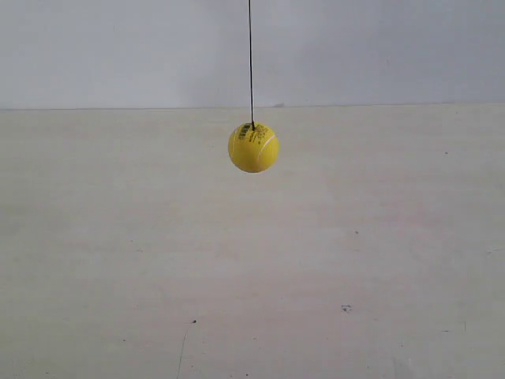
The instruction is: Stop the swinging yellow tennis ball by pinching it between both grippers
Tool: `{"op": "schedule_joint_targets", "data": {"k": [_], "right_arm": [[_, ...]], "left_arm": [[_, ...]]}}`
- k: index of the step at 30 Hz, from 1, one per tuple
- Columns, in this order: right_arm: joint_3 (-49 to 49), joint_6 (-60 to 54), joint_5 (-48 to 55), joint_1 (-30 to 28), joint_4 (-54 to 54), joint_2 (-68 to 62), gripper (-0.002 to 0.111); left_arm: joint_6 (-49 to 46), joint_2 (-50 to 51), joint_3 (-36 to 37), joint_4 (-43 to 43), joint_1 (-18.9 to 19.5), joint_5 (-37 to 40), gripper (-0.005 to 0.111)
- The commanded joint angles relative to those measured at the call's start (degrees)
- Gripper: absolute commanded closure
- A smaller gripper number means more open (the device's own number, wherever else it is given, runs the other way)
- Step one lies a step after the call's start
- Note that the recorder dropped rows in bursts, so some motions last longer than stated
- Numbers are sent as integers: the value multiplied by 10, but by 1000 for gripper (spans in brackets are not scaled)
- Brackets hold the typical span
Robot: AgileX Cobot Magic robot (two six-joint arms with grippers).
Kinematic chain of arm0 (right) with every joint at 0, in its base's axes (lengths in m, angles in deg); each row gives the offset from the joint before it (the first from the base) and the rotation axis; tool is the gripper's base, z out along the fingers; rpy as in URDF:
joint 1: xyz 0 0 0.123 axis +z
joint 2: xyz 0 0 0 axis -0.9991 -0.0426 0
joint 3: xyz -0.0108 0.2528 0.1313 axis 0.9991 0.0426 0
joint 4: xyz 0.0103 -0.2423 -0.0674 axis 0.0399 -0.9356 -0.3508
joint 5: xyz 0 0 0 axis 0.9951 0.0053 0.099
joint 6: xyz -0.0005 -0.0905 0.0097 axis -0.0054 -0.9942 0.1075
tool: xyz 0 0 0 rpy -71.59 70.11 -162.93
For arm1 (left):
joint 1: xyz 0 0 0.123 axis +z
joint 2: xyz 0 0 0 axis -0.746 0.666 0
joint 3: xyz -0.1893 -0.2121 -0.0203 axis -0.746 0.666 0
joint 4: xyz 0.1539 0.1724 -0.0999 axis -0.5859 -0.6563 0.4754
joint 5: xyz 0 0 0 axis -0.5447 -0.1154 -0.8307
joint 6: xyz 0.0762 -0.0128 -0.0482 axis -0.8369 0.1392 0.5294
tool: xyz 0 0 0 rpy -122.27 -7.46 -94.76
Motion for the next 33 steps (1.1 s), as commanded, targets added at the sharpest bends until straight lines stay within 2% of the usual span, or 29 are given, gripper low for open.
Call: {"op": "schedule_joint_targets", "data": {"k": [1, 6, 8, 14, 33], "right_arm": [[67, 6, 35, -2, 10, 138, 108], [160, 50, 54, -2, 12, 352, 108], [173, 77, 50, -2, 18, 394, 108], [189, 154, 51, -2, 20, 394, 108], [199, 154, 52, -2, 20, 394, 108]], "left_arm": [[41, -84, 49, 5, 1, 27, 102], [106, -84, 116, 4, 1, 21, 102], [109, -84, 141, 5, 1, 17, 102], [122, -84, 171, 5, 1, 12, 102], [122, -84, 174, 5, 1, 8, 102]]}}
